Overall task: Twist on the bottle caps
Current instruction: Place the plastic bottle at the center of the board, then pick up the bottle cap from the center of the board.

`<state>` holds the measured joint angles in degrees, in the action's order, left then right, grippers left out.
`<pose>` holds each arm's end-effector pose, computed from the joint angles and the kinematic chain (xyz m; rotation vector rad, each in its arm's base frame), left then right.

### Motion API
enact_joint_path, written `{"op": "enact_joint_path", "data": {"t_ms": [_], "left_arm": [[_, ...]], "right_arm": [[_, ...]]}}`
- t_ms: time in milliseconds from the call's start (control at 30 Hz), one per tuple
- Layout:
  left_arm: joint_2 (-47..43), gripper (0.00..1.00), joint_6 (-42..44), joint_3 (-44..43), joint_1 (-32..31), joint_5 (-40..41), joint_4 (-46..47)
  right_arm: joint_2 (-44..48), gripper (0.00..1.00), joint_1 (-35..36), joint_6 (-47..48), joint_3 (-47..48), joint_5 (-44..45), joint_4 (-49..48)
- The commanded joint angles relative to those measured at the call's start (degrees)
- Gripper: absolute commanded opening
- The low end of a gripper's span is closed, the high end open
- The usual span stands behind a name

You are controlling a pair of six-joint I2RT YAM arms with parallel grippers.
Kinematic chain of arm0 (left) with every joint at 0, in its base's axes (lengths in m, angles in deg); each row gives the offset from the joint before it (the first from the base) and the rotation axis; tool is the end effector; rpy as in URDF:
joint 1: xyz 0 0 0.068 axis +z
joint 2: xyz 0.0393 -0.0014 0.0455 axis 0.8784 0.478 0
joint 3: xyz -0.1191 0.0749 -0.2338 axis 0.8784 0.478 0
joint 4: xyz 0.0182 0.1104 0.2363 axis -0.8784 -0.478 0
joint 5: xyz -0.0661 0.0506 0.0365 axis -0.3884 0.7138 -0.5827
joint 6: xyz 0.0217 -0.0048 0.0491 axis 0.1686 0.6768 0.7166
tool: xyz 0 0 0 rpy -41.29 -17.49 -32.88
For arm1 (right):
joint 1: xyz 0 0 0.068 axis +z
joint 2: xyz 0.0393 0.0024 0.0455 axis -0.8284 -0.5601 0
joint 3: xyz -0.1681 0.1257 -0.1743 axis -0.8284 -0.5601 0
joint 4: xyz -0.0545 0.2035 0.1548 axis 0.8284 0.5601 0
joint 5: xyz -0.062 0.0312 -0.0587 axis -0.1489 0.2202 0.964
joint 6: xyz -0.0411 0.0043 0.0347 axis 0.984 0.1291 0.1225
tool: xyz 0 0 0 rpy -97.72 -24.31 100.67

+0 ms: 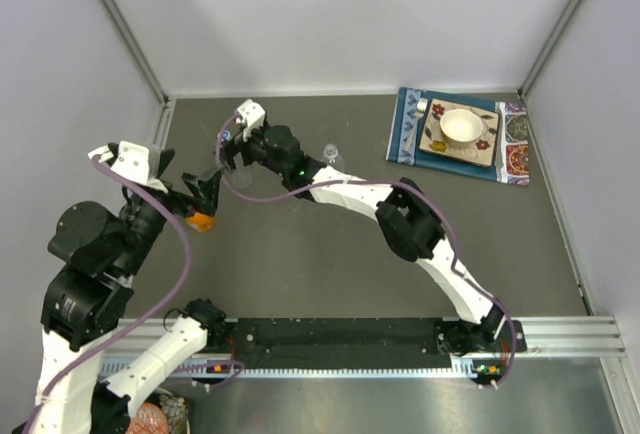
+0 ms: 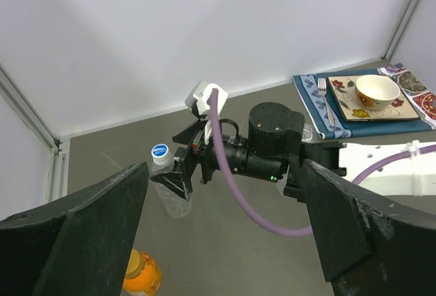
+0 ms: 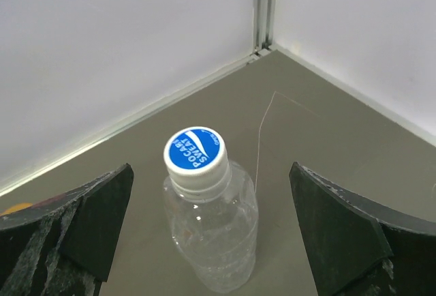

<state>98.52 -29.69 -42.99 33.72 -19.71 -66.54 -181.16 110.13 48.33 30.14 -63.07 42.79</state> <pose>0.0562 -0.0238 0.4829 0.2658 1.4910 -0.2570 0.3394 0.4710 0.2478 -0.6920 1.4411 0.7982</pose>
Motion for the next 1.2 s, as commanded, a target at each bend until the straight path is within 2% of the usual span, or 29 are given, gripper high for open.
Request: {"op": "enact_joint_path", "data": {"t_ms": [0,167,267,300,333,433,467,500,600,633,667,733,800,867,933,1000,1033,1167], "left_arm": [[0.0,0.99,0.04,-1.61,0.39,0.63,2.91],[0.97,0.99,0.74,-2.83,0.48,0.71,3.52],[2.37,0.99,2.06,-4.33,0.48,-0.25,3.61],[2.9,0.99,2.58,-5.2,0.48,-0.6,3.35],[3.43,0.99,3.02,-5.65,0.48,-2.17,3.18],[6.59,0.99,4.78,-7.23,0.39,-8.13,1.25],[9.12,0.99,5.66,-7.67,0.39,-11.29,0.2],[10.45,0.99,6.19,-8.02,0.39,-13.24,-0.6],[15.99,0.98,8.12,-6.97,-0.22,-21.41,-2.45],[18.96,0.98,8.21,-6.71,-1.27,-22.22,-2.63],[20.64,0.98,9.43,-6.79,-2.84,-21.7,-2.8],[25.64,0.98,11.98,-7.41,-11.79,-17.76,-3.42],[29.25,0.98,15.24,-8.28,-19.6,-15.64,-3.51],[36.54,0.98,16.38,-11.08,-22.19,-16.15,-4.55],[44.95,0.98,17.61,-13.46,-24.83,-16.25,-5.7],[50.78,0.98,19.63,-17.59,-25.53,-16.77,-7.28],[56.64,0.98,19.99,-19.43,-25.54,-16.78,-7.63],[69.5,0.98,22.71,-30.67,-24.93,-15.46,-7.64]], "right_arm": [[10.19,0.99,-0.32,2.27,-3.02,-2.03,-2.38],[18.02,0.99,0.21,3.16,-11.36,-2.83,-3.42],[27.41,0.99,1.26,6.05,-21.2,-2.04,-4.31],[30.22,0.99,1.7,6.58,-27.15,-1.69,-5.27],[36.86,0.99,2.05,7.02,-30.08,-1.25,-5.28],[47.88,0.99,3.29,6.33,-41.33,2.25,-3.18],[56.1,0.99,3.37,5.45,-44.23,4.45,-2.3],[60.27,0.99,3.29,3.88,-49.83,6.56,-1.68],[76.71,0.93,2.94,-0.17,-56.8,16.22,6.82],[81.18,0.84,2.41,-1.31,-57.96,19.2,12.85],[88.1,0.79,2.23,-3.67,-58.93,24.72,16.13],[95.17,0.65,1.44,-5.01,-61.39,30.1,23.68],[102.97,0.64,1.09,-7.3,-62.71,38.98,29.24],[107.48,0.66,0.91,-9.4,-63.77,48.96,34.59],[113.37,0.63,0.83,-11.16,-65.0,57.85,37.42],[119.33,0.64,0.83,-13.45,-66.05,61.58,39.54],[121.11,0.65,0.91,-13.72,-66.23,63.16,39.54],[125.0,0.65,0.83,-12.32,-66.15,61.69,39.54]]}}
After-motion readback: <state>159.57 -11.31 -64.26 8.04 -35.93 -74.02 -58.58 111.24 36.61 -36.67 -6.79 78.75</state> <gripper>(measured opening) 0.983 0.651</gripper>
